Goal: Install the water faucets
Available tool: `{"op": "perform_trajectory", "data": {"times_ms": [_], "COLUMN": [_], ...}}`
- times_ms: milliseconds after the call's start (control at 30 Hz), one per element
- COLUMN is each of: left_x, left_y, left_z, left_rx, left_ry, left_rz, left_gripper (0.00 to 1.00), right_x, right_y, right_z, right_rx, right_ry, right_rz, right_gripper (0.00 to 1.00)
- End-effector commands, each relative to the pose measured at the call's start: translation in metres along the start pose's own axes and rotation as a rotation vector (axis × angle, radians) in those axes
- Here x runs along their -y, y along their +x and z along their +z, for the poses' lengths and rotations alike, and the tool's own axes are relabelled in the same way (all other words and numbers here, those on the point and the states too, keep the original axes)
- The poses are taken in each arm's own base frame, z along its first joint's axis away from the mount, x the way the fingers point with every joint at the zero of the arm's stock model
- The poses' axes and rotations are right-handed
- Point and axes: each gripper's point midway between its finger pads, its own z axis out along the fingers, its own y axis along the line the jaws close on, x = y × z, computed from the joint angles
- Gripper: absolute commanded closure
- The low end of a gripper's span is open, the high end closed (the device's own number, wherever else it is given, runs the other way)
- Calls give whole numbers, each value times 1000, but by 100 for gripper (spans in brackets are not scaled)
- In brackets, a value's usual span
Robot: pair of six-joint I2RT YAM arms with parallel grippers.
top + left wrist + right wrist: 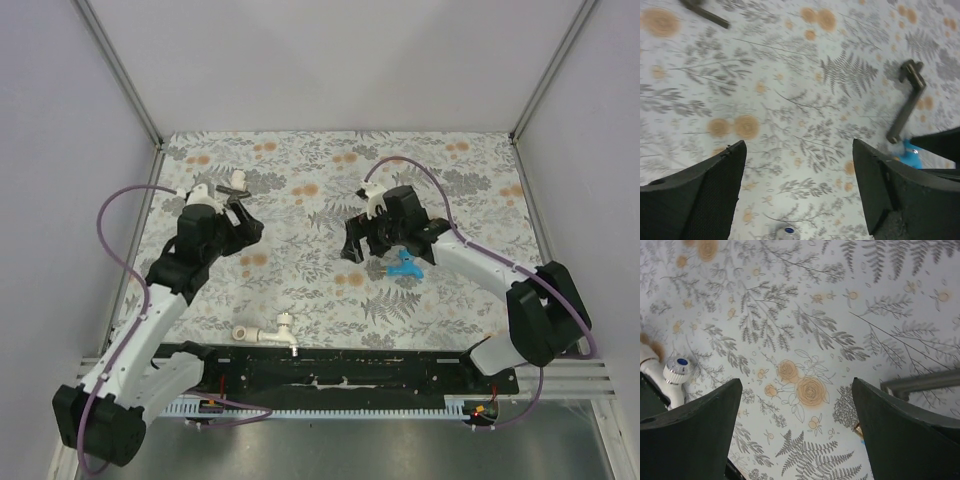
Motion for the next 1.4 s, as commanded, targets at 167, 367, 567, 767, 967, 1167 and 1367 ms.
{"op": "perform_trajectory", "data": {"times_ms": [167,367,567,767,967,1167,1367], "left_x": [-72,-60,-53,-59,-68,-70,-73], "left_y": [-57,-106,-128,-112,-84,-65,-45], "left_z": [-87,-138,-173,-179,-177,-173,-163], "left_rx": [237,419,514,461,355,286,216], "left_ry": [-432,-443,-439,-447,-455,-442,-422], "left_rz": [148,175,177,145,111,100,88], "left_gripper": [6,6,6,6,6,6,6], "right_x": [81,126,88,17,-58,-131,-181], "right_y": [-27,-37,-45,-21,3,27,51], "right_z": [-75,-186,-191,-121,-36,30,76], "right_rx": [177,391,268,108,-60,-192,-244], "right_ry": [517,960,768,470,320,248,214], "right_rz": [308,316,249,333,316,270,246], "right_gripper": [2,2,2,2,8,12,22]}}
